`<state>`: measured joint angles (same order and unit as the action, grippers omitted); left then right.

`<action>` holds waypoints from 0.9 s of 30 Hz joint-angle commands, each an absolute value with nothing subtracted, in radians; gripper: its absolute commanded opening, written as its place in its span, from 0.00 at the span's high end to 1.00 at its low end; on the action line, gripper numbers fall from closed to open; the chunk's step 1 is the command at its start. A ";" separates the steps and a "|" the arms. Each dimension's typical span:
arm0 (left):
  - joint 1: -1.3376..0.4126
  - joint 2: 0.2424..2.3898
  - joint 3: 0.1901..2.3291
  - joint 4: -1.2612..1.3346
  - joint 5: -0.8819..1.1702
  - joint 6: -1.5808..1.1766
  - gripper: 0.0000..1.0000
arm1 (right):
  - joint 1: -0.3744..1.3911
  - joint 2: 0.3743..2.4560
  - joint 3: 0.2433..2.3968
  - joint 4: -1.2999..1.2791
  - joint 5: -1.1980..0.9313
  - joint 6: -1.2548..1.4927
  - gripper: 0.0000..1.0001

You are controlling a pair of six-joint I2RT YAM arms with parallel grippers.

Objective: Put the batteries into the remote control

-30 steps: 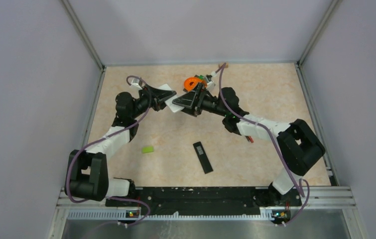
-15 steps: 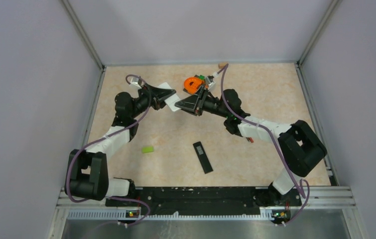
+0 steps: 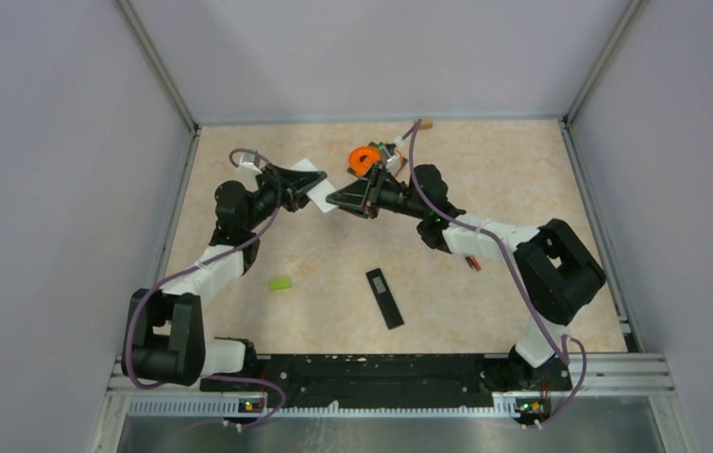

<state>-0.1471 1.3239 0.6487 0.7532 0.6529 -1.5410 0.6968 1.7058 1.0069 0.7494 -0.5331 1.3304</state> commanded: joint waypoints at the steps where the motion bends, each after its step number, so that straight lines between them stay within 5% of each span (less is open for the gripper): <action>1: -0.205 1.230 0.631 0.735 0.776 -1.514 1.00 | 0.706 1.766 1.115 0.707 -0.425 1.276 0.85; 14: -0.219 1.203 0.666 0.666 0.757 -1.415 1.00 | 0.714 1.764 1.133 0.575 -0.374 1.240 0.83; 27: -0.168 1.185 0.711 0.512 0.733 -1.242 1.00 | 0.685 1.634 0.990 0.794 -0.481 1.171 0.44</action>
<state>-0.1818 1.2331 0.6693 0.5304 0.6540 -1.3235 0.7036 1.7287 1.0470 0.6674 -0.4980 1.2339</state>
